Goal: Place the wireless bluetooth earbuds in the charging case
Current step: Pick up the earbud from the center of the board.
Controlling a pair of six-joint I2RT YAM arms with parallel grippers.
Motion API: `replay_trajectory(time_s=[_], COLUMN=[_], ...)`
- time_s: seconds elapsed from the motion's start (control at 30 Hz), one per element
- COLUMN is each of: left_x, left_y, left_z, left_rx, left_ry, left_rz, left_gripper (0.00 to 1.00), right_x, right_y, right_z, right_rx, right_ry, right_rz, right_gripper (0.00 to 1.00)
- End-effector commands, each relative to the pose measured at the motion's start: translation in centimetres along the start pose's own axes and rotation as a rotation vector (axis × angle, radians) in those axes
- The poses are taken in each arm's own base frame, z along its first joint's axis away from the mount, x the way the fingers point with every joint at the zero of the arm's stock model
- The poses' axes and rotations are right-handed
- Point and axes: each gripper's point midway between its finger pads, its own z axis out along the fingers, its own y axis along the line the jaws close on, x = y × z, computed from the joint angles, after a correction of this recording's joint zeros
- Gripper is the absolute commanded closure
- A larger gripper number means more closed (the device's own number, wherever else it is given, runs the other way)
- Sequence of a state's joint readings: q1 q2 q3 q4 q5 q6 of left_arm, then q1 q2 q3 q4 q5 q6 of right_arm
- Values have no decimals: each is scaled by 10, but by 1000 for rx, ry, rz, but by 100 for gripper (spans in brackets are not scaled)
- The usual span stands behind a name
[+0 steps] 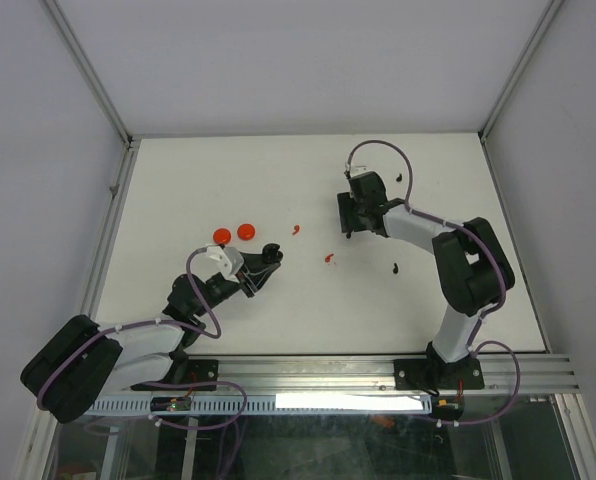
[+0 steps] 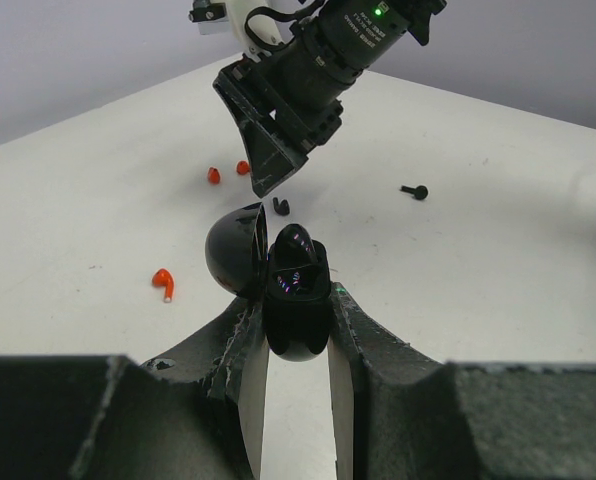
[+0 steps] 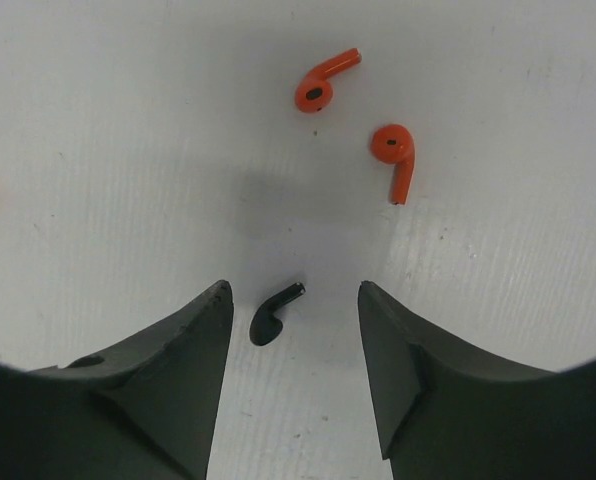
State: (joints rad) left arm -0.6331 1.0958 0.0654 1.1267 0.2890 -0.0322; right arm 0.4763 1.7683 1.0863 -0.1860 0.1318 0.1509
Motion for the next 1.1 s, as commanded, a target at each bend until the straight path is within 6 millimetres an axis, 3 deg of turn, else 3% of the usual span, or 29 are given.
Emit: replay_trajectory(time_s=[0.0, 0.27, 0.63, 0.87, 1.07], left_x=[-10, -11, -9, -8, -7], left_y=[1, -1, -4, -5, -5], left_z=[4, 5, 6, 8, 8], left_rx=[13, 25, 40, 50, 51], left_ry=[-33, -30, -21, -15, -11], left_rz=[33, 28, 21, 13, 12], left_gripper=[100, 100, 100, 100, 100], right_x=[-26, -2, 13, 0, 7], right_y=[-3, -12, -30, -8, -6], right_z=[4, -2, -14, -20, -11], right_rx=[13, 47, 78, -47, -49], right_ry=[-54, 15, 28, 7, 65], right_rz=[-4, 1, 41, 28, 36], right_gripper=[45, 49, 55, 56, 57])
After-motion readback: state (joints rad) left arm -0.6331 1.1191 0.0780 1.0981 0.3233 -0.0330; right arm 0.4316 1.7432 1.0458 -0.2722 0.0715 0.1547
